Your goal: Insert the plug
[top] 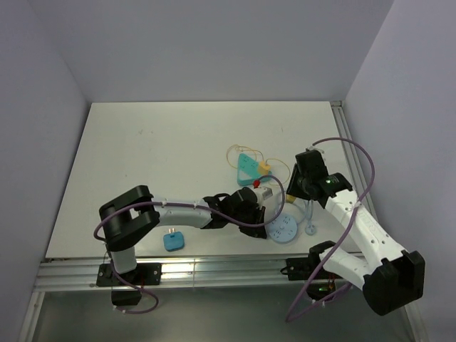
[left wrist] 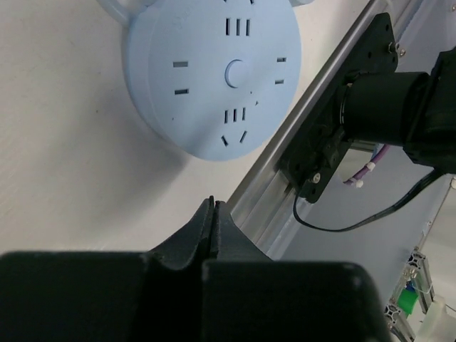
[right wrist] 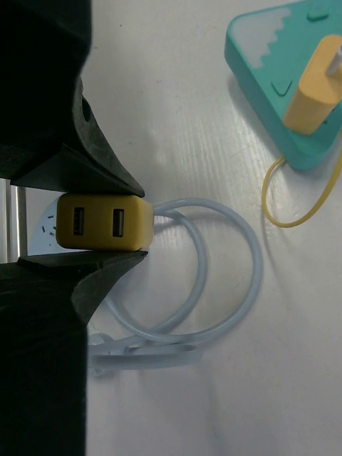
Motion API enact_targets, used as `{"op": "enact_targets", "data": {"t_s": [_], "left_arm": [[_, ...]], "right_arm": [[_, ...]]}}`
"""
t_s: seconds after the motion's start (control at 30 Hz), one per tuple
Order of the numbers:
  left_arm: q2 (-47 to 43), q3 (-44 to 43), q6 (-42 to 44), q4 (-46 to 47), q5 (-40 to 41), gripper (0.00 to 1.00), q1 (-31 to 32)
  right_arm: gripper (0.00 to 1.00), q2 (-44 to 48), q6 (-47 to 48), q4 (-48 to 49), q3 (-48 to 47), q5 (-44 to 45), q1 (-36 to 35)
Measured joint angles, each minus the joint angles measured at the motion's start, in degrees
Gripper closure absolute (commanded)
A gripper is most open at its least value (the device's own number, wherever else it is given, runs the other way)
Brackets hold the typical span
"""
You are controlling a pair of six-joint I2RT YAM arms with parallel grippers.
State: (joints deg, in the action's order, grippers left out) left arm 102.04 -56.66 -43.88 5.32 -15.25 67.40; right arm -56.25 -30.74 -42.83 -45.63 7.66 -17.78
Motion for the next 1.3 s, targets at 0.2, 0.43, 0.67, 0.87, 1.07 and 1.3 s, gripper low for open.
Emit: {"op": "enact_targets", "data": {"t_s": [0.2, 0.43, 0.67, 0.87, 1.07, 1.3], "left_arm": [[3.8, -1.9, -1.5, 0.8, -1.1, 0.99, 0.5], [7.7, -3.8, -2.4, 2.7, -2.6, 0.98, 0.6], [9.3, -4.4, -2.3, 3.7, -3.3, 0.94, 0.6], [10.4, -4.7, -1.4, 3.1, -4.0, 0.94, 0.5], [9.3, -2.8, -0.8, 3.0, -3.4, 0.88, -0.3], [5.4, 0.1, 0.0, 2.1, 2.8, 0.86, -4.8]], "right_arm": [[1.0, -1.9, -4.4, -3.5, 0.0, 2.4, -2.0], [1.0, -6.5, -11.4, -10.5, -0.2, 9.6, -6.4], [1.0, -10.0, -16.2, -16.0, -0.2, 14.4, -9.9], [1.0, -13.6, -19.1, -18.6, -0.2, 16.0, -13.7], [1.0, -11.7, -20.5, -15.4, 1.2, 13.0, -16.4], [1.0, -3.8, -24.5, -5.7, 4.6, 4.3, -18.4]]}}
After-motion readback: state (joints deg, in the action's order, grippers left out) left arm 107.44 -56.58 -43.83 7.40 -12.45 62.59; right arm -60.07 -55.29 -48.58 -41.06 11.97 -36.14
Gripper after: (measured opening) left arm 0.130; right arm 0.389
